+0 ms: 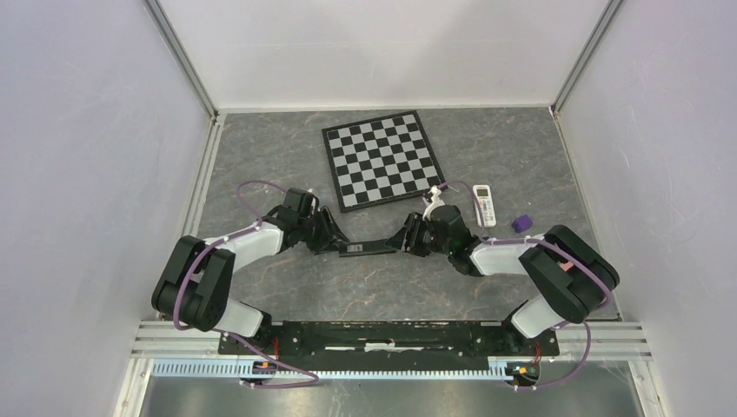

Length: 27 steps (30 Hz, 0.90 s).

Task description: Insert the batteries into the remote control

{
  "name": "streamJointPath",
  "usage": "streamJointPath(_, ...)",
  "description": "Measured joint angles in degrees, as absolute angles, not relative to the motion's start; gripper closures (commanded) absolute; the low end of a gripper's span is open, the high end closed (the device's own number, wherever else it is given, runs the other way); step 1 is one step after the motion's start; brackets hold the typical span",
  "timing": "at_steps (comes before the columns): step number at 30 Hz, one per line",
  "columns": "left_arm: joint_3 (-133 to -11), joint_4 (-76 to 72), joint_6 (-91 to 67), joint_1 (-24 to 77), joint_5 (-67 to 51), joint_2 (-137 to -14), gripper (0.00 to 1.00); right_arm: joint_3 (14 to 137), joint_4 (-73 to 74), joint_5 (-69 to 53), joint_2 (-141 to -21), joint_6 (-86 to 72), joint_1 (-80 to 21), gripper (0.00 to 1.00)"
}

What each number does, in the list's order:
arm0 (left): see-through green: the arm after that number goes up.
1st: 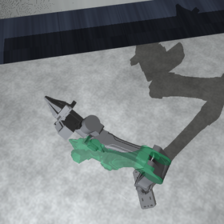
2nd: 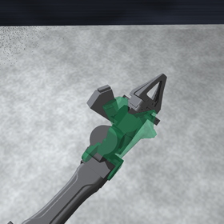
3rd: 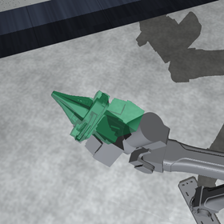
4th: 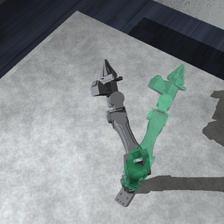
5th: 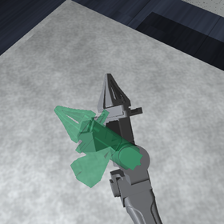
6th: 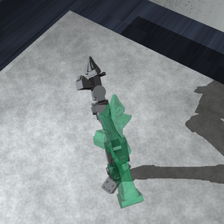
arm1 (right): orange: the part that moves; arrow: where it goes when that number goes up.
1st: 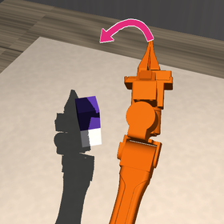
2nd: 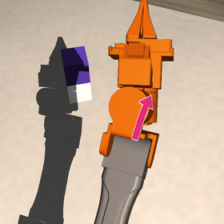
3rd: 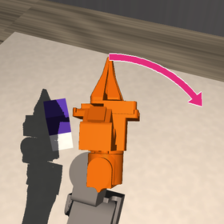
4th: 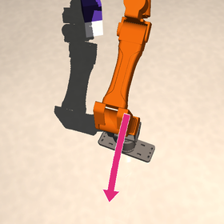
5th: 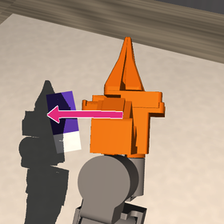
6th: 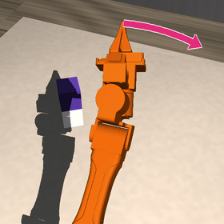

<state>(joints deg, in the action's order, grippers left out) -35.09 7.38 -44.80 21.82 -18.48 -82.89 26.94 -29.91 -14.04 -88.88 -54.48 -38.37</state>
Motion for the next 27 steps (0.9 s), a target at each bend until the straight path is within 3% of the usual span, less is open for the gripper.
streamJointPath(11,-35.3,7.8,-44.4,21.8,-17.4,-82.9,0.48,26.9,-24.6,-11.3,-85.9,-51.3,-37.6,0.56)
streamJointPath(27,-36.1,9.8,-43.8,21.8,-15.5,-82.8,0.49,31.7,-21.3,-10.5,-90.0,-43.2,-37.7,0.57)
